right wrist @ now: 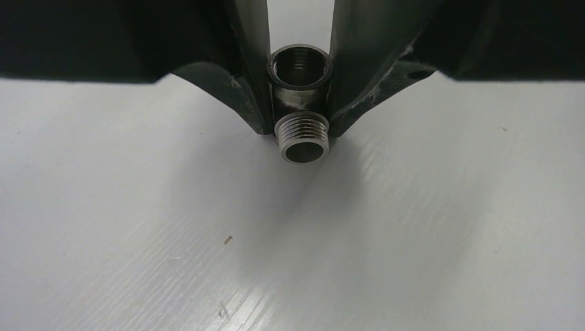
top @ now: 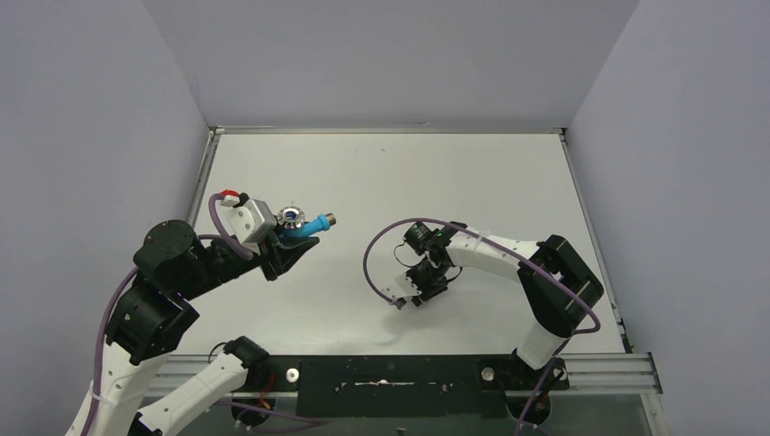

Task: Install the water faucets
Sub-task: Pick up the adaptor at the center of the board.

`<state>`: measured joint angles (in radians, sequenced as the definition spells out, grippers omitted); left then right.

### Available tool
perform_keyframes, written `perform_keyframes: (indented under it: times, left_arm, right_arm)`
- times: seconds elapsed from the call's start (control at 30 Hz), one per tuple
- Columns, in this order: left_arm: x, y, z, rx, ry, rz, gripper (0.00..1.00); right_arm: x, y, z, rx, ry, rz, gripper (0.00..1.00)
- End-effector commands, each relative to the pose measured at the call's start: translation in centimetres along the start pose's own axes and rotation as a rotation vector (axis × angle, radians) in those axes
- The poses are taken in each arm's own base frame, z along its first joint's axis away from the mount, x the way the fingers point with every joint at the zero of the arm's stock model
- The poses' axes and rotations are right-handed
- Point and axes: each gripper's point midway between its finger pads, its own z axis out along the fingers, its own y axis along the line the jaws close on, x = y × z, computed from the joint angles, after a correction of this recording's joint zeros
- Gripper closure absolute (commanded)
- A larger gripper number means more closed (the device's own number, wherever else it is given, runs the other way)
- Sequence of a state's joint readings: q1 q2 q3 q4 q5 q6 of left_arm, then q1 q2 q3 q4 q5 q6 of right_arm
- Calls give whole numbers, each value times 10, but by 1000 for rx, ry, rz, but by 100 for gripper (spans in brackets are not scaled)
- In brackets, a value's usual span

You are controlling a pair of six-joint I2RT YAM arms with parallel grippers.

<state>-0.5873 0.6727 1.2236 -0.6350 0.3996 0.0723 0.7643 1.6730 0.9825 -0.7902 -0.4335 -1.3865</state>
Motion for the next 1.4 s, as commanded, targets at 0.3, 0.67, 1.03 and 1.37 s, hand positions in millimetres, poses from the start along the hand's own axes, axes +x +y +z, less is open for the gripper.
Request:
perform_keyframes:
  times: [0.3, 0.67, 1.03, 1.37]
  left_arm:
    - [-24, 2, -6, -19, -71, 42, 100]
    - [-27, 2, 4, 2, -89, 27, 100]
    - [-29, 4, 7, -10, -103, -21, 100]
    - [-15, -1, 39, 55, -74, -197, 100]
  right_arm:
    - [-4, -23, -12, 91, -4, 107, 100]
    - [-38, -63, -101, 498, -114, 323, 100]
    - [-79, -70, -149, 683, -562, 730, 100]
    - [-44, -81, -173, 737, -613, 1241, 100]
